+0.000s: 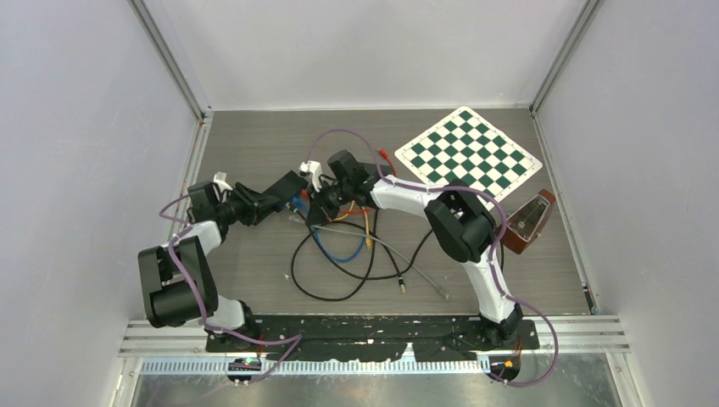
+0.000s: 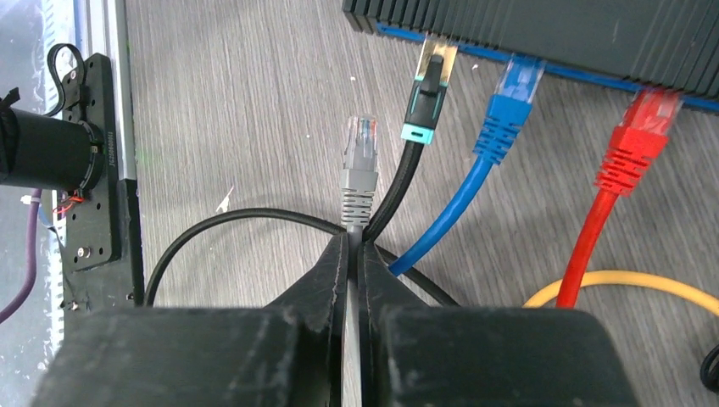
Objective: Insert the plug into the switch port
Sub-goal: Pick up the connector from the center of the board.
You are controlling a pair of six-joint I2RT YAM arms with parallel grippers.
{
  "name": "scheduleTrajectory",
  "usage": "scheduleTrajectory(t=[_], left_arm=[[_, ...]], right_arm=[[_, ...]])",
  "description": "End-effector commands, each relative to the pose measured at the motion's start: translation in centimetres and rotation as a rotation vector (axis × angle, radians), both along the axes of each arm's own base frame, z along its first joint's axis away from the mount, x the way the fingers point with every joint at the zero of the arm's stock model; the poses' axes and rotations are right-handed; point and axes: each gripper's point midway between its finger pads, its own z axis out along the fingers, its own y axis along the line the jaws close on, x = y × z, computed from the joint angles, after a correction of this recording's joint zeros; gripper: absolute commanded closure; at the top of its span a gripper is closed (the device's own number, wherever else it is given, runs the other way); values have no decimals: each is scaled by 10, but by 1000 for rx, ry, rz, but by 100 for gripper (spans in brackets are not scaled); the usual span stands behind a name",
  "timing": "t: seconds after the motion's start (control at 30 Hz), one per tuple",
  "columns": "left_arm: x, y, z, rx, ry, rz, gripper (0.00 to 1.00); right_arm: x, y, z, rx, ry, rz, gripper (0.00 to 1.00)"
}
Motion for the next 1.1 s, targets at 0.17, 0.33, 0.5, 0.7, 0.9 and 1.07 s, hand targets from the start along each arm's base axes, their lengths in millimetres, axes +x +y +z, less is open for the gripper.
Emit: scheduleTrajectory(t=[0.17,0.33,0.5,0.7,0.9,1.07], left_arm=[[7,8,18,39,-79,43,100],[7,11,20,14,-68,101,100],[7,12,26,-6,-60,144,100],[6,7,29,-20,-65,151,100],[5,4,30,-23,-71,139,100],[6,4,32,-25,-76,140,100]], right_arm=[[4,-4,63,81,-122,-55,95],[6,7,72,105,-227,-128,95],[6,22,79,96,-358,-227,95],[10,31,81,77,-426,-356,95],[18,36,79,46,-400,-424,95],[21,36,77,24,-389,-438,95]])
